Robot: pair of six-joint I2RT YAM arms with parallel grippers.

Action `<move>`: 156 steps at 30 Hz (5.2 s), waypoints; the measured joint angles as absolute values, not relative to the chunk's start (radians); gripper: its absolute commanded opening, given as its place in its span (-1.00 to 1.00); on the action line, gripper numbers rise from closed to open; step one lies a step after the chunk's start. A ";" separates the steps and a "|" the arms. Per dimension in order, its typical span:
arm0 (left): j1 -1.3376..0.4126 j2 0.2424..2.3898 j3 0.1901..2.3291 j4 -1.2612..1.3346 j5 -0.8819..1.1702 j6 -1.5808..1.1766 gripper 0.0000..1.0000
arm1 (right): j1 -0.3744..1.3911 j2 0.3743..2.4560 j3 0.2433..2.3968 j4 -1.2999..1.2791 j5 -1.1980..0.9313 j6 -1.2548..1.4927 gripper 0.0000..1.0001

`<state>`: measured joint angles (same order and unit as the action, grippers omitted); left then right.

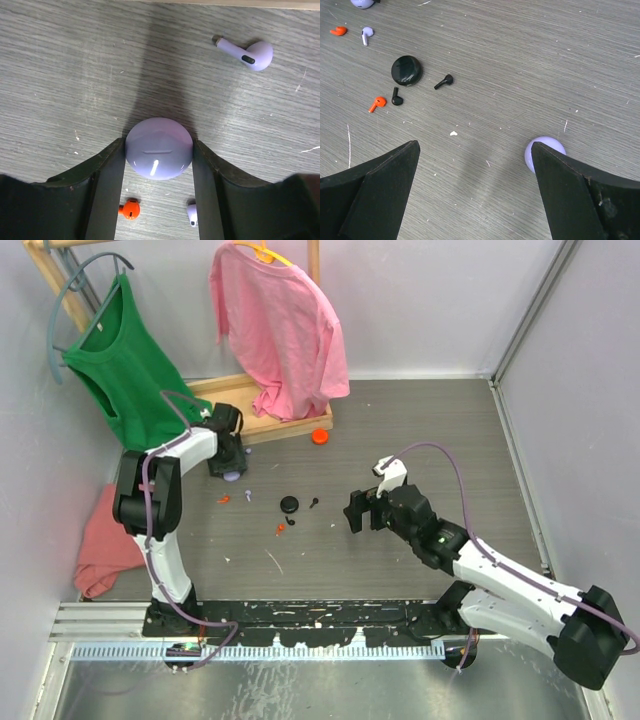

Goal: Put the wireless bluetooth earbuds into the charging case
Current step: Pick up the charging case at the center of the board.

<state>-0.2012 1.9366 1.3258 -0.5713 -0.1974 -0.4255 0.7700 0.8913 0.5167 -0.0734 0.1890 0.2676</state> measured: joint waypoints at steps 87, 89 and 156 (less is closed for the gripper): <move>-0.776 1.205 0.679 0.175 -0.170 -1.101 0.35 | 0.864 1.526 0.353 1.363 0.110 0.320 -0.98; -0.777 1.182 0.674 0.177 -0.169 -1.073 0.46 | 0.860 1.509 0.338 1.363 0.109 0.320 -0.98; -0.672 0.845 0.685 0.160 0.652 -0.287 -0.86 | 0.644 1.001 0.488 0.779 -0.772 0.436 0.12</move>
